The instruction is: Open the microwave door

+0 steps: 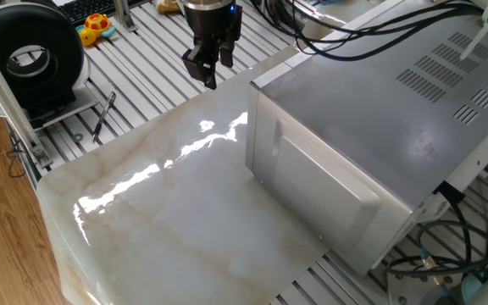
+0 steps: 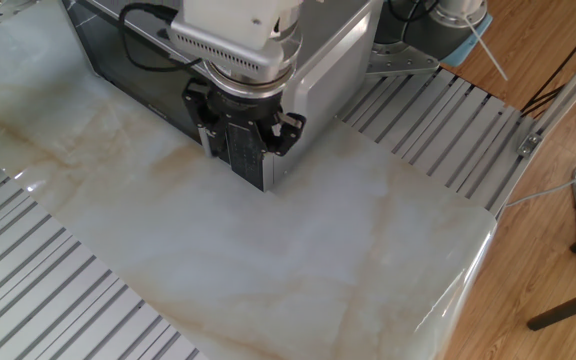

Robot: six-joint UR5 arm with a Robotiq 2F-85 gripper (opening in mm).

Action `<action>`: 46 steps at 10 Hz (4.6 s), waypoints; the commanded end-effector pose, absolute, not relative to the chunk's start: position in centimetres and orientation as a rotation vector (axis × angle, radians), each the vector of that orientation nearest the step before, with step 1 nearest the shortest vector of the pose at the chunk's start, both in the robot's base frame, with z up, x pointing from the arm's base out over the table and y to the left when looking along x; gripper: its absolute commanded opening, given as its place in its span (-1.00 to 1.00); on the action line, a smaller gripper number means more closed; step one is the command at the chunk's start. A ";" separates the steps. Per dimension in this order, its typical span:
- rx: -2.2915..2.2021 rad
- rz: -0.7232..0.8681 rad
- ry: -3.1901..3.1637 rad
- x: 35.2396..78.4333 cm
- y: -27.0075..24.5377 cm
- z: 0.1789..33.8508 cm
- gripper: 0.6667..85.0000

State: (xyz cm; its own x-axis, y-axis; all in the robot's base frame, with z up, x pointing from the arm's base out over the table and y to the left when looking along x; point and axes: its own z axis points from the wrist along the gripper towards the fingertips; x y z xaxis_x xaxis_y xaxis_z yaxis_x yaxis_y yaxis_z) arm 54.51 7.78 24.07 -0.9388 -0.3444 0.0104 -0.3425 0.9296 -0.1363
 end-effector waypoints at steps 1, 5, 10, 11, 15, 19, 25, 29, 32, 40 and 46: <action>-0.589 -0.206 3.075 54.0 6.5 24.3 0.22; -0.647 -0.180 3.059 52.9 4.8 24.7 0.20; -0.636 -0.309 3.049 53.3 2.2 25.4 0.08; -0.653 -0.298 3.067 52.6 1.3 25.8 0.08; -0.399 -0.184 3.057 53.9 2.1 26.5 -0.83; -0.329 -0.131 3.069 53.6 2.8 27.3 -0.95; -0.252 -0.113 3.120 52.7 3.7 26.3 -0.94; -0.256 -0.095 3.107 53.0 4.0 26.3 -0.95; -0.349 -0.082 3.098 53.0 4.3 26.3 -0.08; -0.264 -0.047 3.093 52.0 4.1 28.3 -0.06; -0.269 -0.054 3.091 52.1 3.9 28.3 -0.91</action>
